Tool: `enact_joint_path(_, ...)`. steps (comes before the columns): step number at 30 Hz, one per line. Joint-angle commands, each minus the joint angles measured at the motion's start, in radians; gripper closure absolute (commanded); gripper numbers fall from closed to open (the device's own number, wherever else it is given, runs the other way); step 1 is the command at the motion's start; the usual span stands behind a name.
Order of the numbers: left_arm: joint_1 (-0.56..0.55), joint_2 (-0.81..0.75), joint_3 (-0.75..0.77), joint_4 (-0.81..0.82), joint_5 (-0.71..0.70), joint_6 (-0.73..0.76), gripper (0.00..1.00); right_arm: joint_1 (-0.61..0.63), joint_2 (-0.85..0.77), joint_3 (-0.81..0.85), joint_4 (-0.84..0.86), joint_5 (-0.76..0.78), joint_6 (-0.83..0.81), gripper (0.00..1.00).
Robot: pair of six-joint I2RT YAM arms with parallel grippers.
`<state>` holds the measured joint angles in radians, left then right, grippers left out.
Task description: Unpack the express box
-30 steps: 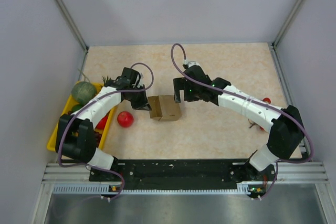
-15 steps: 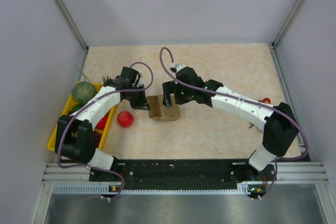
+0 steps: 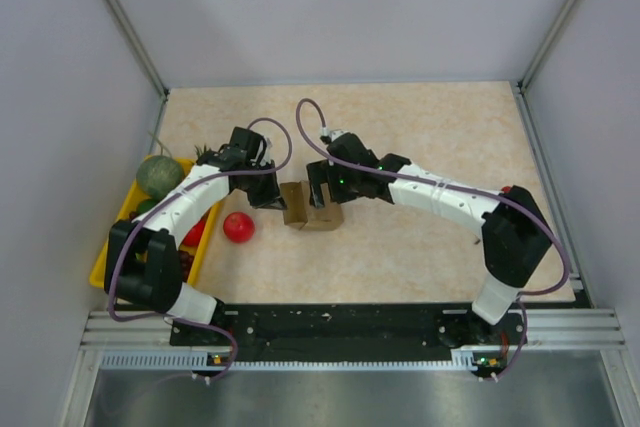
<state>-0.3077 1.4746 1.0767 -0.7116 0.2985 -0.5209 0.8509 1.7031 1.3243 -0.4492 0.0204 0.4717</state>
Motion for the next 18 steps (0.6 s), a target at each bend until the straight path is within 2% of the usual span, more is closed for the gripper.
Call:
enact_joint_path(1,0.007,-0.048,0.028,0.012,0.03,0.012,1.0,0.019,0.026,0.067,0.04,0.003,0.002,0.1)
enact_joint_path(8,0.007,-0.069,0.055,-0.006,0.079,0.015,1.0,0.027,0.079,0.108,0.047,-0.005,-0.004,0.09)
enact_joint_path(13,0.009,-0.082,0.069,-0.015,0.096,0.018,1.0,0.025,0.093,0.098,0.04,0.05,0.001,0.1)
enact_joint_path(18,0.015,-0.088,0.086,-0.034,0.108,0.024,1.0,0.019,0.075,0.059,0.024,0.11,0.019,0.2)
